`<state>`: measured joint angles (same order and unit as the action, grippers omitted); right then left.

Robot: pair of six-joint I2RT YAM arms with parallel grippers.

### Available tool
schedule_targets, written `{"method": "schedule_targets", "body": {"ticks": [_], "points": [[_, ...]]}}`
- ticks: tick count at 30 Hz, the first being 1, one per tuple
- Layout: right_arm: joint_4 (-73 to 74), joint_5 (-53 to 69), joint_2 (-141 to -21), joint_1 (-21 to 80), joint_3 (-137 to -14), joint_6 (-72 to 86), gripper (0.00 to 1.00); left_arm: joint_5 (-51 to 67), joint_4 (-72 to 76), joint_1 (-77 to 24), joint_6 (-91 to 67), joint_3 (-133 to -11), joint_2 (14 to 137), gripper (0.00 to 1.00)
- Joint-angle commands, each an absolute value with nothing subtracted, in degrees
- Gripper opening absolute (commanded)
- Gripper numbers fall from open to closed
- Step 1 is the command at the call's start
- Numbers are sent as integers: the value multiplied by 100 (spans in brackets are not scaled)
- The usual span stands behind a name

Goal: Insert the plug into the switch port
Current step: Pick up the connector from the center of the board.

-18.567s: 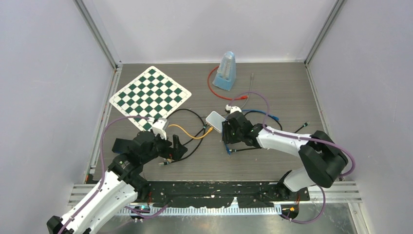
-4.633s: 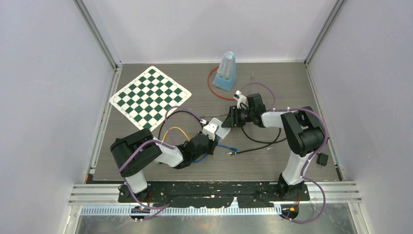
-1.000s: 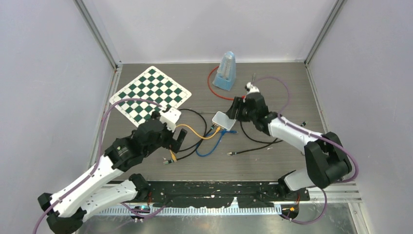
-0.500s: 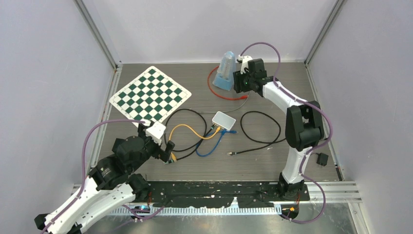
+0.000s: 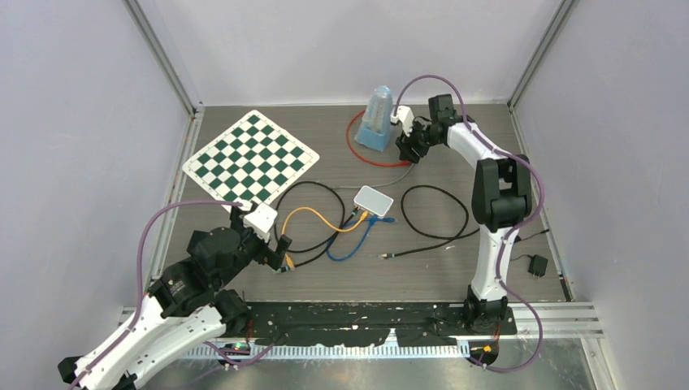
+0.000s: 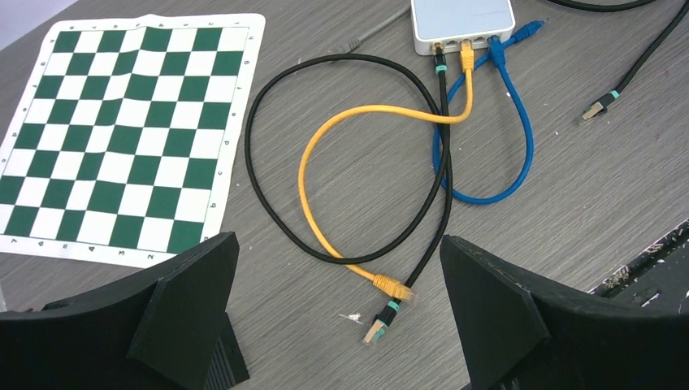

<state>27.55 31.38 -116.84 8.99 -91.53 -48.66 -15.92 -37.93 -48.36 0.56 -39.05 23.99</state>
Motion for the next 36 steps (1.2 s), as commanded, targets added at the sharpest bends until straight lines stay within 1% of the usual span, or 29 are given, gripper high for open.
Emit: {"method": "schedule_targets", "body": {"ticks": [1, 6, 7, 8, 9, 14, 15, 20, 24, 27, 30, 36], "points": [[4264, 3817, -12372, 849, -10491, -5901, 58, -1712, -3520, -4852, 162, -3912, 2468, 100], [4851, 3655, -13061, 821, -11528, -5642, 56, -1849, -3533, -4852, 194, -3920, 2479, 100], [4968, 3588, -13135, 816, -11715, -5684, 55, -1893, -3535, -4852, 198, -3910, 2479, 100], [5210, 3569, -13142, 817, -11828, -6044, 55, -1938, -3539, -4852, 196, -3908, 2471, 100], [5277, 3555, -13083, 819, -11816, -6208, 55, -1970, -3542, -4856, 202, -3899, 2463, 100], [5134, 3249, -12519, 818, -10897, -7591, 60, -2012, -3532, -4852, 226, -3893, 2471, 100], [5125, 3198, -12488, 817, -10854, -7671, 60, -2017, -3532, -4852, 221, -3901, 2484, 100], [5577, 3055, -12843, 809, -11187, -8070, 60, -2039, -3508, -4852, 229, -3897, 2502, 99], [5596, 3304, -13103, 812, -11430, -8040, 59, -2039, -3515, -4852, 241, -3897, 2526, 100], [5740, 3252, -13335, 813, -11715, -7988, 57, -2043, -3517, -4856, 238, -3896, 2532, 100], [5771, 3055, -13506, 814, -11748, -8033, 54, -2054, -3505, -4854, 246, -3887, 2527, 100], [5799, 2794, -13662, 834, -11749, -8121, 53, -2056, -3495, -4852, 246, -3885, 2535, 100]]}}
